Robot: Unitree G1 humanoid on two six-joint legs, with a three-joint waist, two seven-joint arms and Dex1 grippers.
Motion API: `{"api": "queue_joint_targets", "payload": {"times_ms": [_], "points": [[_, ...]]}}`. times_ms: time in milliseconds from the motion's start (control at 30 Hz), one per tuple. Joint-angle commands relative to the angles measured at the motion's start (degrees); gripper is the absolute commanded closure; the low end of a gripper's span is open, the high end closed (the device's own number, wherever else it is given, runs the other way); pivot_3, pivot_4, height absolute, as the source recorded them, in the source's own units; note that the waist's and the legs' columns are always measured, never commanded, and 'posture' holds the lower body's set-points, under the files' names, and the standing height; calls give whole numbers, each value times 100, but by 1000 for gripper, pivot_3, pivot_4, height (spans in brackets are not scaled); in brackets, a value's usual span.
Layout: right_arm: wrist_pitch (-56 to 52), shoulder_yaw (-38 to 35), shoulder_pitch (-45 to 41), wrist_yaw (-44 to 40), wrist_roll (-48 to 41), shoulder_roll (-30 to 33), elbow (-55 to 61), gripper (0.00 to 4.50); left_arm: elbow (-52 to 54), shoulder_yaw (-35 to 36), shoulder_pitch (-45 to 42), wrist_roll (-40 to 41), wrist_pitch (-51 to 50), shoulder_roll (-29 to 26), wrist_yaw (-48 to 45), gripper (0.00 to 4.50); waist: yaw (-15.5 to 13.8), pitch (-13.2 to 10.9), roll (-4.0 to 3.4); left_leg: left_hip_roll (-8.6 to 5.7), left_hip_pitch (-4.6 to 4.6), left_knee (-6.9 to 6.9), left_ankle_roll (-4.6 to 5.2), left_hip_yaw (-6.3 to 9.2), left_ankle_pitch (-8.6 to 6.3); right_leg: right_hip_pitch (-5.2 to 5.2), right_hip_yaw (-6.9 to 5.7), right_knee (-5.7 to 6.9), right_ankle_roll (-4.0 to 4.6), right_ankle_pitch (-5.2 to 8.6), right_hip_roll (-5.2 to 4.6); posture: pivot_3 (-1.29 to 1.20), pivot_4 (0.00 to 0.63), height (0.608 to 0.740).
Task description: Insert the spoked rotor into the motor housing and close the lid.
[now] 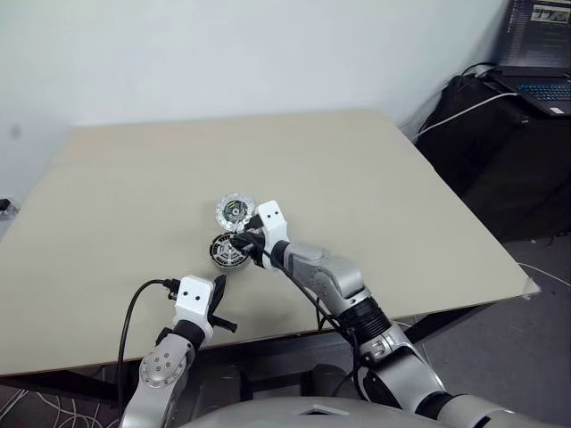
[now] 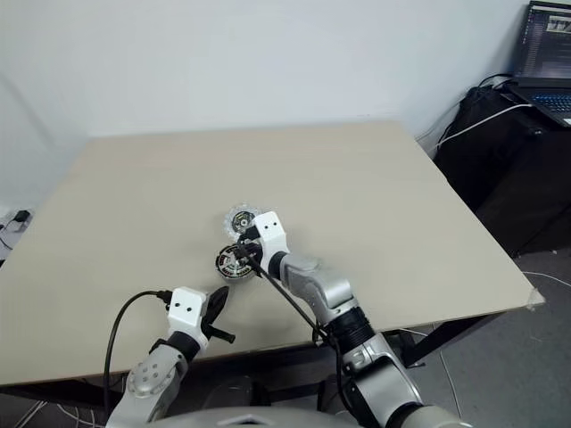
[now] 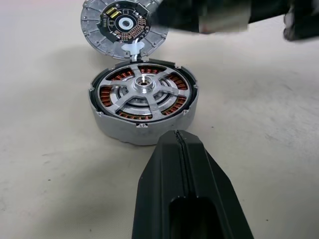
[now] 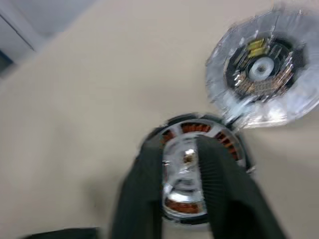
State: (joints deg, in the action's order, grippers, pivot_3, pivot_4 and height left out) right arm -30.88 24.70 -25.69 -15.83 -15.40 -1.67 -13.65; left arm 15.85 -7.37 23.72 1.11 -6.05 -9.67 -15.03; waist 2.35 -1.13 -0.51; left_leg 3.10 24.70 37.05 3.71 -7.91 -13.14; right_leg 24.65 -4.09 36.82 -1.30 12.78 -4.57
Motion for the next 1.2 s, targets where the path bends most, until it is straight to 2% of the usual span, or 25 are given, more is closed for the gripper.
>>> {"api": "queue_joint_targets", "payload": {"times_ms": [33,367,700,900,1067,1200], "points": [[636,118,-160,-35,528,-130,-302,4472,74,-27,-64,3,66,-12,-1,4500,-4,0,0,1,0,-1,0,0,0,0,-1,1,0,0,0,0,0,740],[1176,-230,-556,-65,1012,-620,-1336,4472,120,-32,7,-17,81,6,43,4500,-10,0,2,1,1,0,-1,-3,0,0,1,1,25,-15,1,0,0,740],[679,-224,-660,-267,1398,-685,-1990,4472,118,-14,-33,-9,65,-13,45,4500,-6,4,2,1,-1,-1,-1,-6,1,0,3,3,27,-16,1,0,0,740],[738,-265,-499,-541,1417,-494,-1175,4472,87,-11,-118,-11,61,-48,-5,4500,-19,4,4,1,0,0,-2,-5,1,0,2,4,26,-16,0,0,0,740],[739,-40,-38,-993,1601,216,331,4472,85,-8,-254,-74,40,-103,-1,4500,-22,3,3,-1,4,2,-1,-6,1,1,2,0,26,-15,-2,0,0,740],[821,-1,585,-1060,1810,867,1362,4472,233,67,-501,-124,-450,-153,82,4500,-28,4,5,-1,1,0,-1,-5,1,0,1,0,13,-7,-1,0,0,740]]}}
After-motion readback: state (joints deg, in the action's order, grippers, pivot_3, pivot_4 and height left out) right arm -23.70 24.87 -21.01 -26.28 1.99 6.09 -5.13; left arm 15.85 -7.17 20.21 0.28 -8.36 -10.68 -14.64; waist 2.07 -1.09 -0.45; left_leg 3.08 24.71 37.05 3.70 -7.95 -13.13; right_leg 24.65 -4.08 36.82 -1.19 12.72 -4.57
